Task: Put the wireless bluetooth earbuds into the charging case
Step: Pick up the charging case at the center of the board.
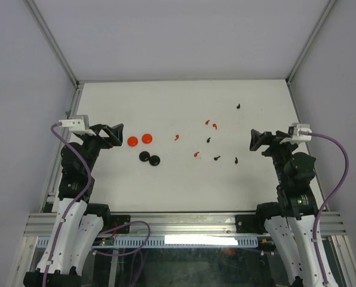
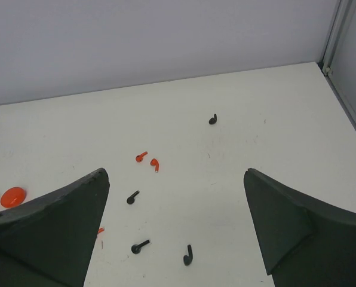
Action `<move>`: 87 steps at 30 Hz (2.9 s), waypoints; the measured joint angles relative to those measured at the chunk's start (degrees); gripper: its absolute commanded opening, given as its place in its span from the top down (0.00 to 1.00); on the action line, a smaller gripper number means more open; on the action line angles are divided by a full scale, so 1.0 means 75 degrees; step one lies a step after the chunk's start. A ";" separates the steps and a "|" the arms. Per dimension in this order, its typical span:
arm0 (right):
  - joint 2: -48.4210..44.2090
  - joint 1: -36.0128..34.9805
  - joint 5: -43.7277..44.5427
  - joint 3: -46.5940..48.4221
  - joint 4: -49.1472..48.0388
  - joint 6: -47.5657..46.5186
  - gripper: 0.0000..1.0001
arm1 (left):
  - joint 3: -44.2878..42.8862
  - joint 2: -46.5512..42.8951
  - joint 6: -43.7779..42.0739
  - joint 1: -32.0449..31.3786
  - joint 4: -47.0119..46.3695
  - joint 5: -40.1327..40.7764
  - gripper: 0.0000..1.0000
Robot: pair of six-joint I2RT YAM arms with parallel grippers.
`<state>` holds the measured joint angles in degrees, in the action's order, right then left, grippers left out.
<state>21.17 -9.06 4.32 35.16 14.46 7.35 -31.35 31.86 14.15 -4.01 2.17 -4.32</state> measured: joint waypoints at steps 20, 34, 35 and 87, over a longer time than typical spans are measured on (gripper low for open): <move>0.0396 -0.0023 0.0102 0.0000 0.0006 0.0017 0.01 | -0.0189 0.1087 0.1676 -0.0128 0.0592 -0.1355 0.01; 0.0425 -0.1087 0.0192 0.0087 0.0189 0.0207 0.01 | -0.1667 0.4896 0.2011 -0.2649 0.1507 0.0041 0.04; 0.0443 -0.1148 0.0189 0.0119 0.0204 0.0207 0.01 | -0.1789 0.5132 0.1982 -0.2748 0.1571 0.0137 0.05; 0.1276 -0.1393 0.0128 0.0545 0.1035 0.0067 0.01 | -0.2611 0.6047 0.1769 -0.5753 0.3541 0.1684 0.08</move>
<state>30.74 -19.51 5.28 39.24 22.22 7.86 -50.94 77.21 27.42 -47.16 28.73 8.32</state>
